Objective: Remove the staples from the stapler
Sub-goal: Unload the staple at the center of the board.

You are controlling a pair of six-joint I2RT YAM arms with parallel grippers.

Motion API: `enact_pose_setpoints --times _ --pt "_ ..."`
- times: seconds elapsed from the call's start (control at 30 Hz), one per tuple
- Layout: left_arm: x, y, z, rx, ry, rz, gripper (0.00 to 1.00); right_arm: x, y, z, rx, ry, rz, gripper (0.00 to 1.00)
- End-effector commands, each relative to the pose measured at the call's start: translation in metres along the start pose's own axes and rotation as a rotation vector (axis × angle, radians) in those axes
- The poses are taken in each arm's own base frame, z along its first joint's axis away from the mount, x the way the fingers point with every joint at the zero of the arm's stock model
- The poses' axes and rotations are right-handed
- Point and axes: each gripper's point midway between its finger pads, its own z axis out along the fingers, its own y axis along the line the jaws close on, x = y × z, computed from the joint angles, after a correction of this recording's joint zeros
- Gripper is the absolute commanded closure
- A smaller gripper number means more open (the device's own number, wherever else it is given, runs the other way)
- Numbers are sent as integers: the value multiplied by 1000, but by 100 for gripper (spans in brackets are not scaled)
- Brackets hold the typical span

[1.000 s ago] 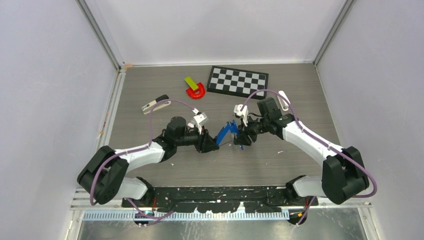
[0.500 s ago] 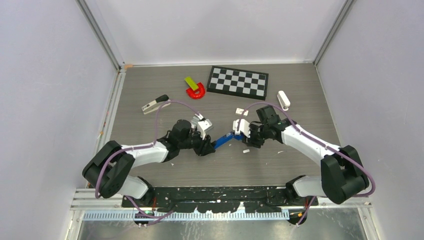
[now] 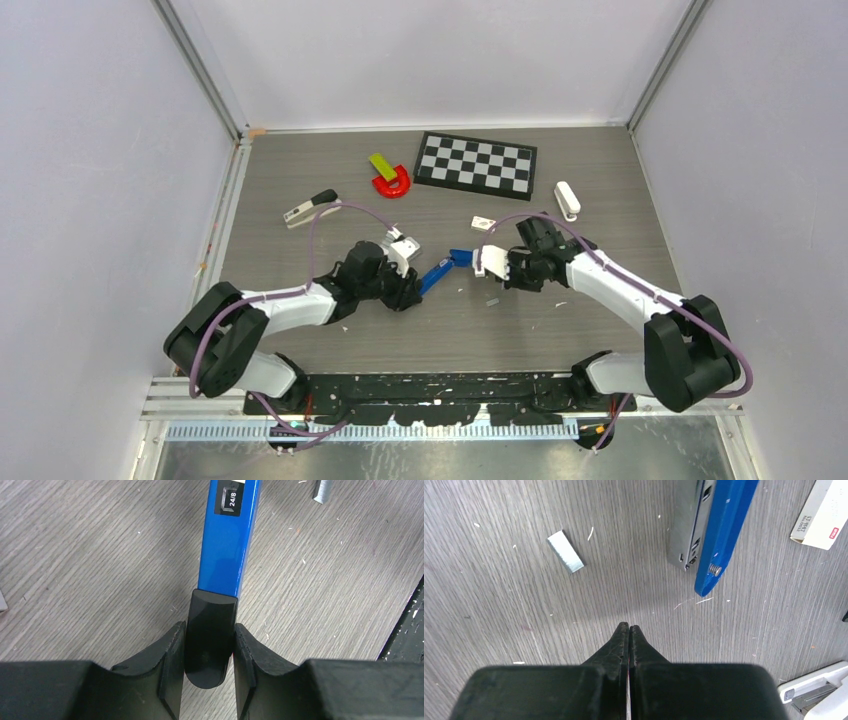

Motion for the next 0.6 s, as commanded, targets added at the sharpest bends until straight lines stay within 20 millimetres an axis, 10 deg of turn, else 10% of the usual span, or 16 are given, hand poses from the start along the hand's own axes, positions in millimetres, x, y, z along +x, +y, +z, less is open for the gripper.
enact_pose_setpoints --times 0.0,0.1,0.3,0.57 --pt "-27 -7 2 16 -73 7 100 -27 -12 -9 3 -88 75 99" --pt "-26 -14 5 41 -69 10 100 -51 -8 -23 -69 -185 144 94" --pt "-28 -14 2 35 -91 39 100 -80 -31 -51 -100 -319 199 13" --pt "-37 -16 1 34 -107 87 100 -70 -40 -20 -353 -264 140 0"
